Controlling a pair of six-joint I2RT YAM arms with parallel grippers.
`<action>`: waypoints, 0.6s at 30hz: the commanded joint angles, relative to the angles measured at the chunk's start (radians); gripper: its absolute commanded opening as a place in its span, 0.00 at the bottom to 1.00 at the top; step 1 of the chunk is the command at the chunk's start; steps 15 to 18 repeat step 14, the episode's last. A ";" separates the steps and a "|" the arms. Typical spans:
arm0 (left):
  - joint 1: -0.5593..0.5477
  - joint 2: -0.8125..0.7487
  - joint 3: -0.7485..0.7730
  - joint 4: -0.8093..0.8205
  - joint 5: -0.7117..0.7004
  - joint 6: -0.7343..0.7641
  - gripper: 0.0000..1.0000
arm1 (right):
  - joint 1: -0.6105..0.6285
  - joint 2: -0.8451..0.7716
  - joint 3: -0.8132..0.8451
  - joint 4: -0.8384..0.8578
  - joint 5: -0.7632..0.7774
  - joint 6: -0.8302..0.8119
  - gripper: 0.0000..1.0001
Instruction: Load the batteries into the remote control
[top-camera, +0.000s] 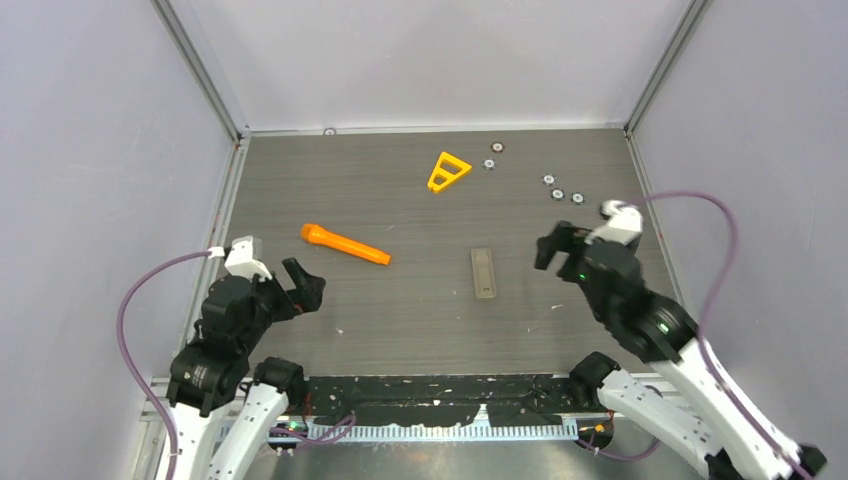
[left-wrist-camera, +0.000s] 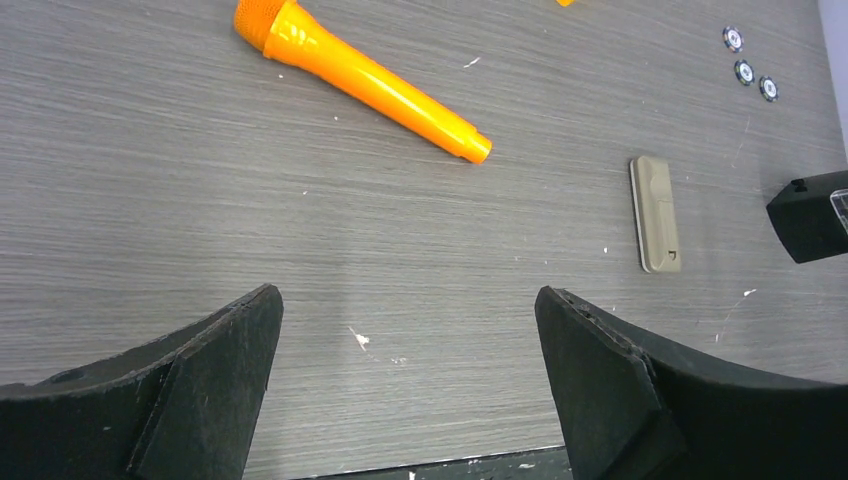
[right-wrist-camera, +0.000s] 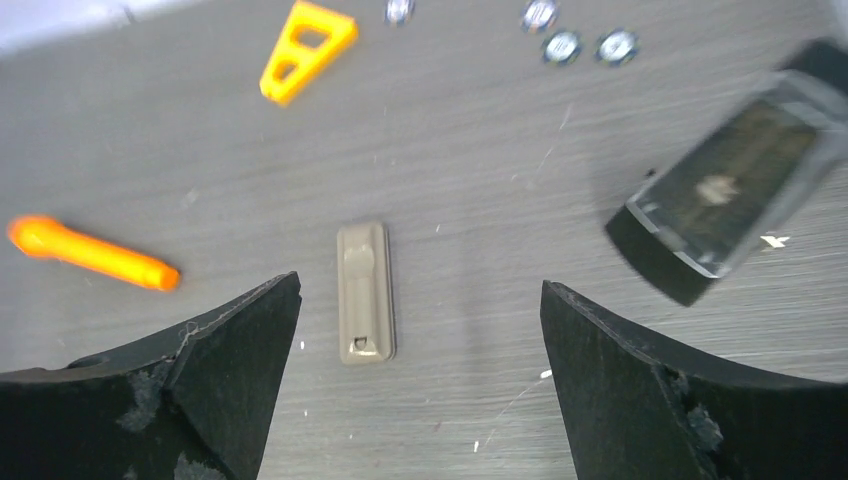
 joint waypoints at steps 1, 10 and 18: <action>-0.002 -0.020 0.044 -0.004 -0.019 0.032 1.00 | -0.001 -0.230 0.049 -0.181 0.188 0.002 0.95; -0.002 -0.105 0.068 -0.009 -0.009 0.063 0.99 | -0.001 -0.431 0.211 -0.291 0.334 -0.070 0.95; -0.002 -0.129 0.095 -0.023 0.013 0.077 1.00 | -0.002 -0.414 0.252 -0.296 0.359 -0.095 0.95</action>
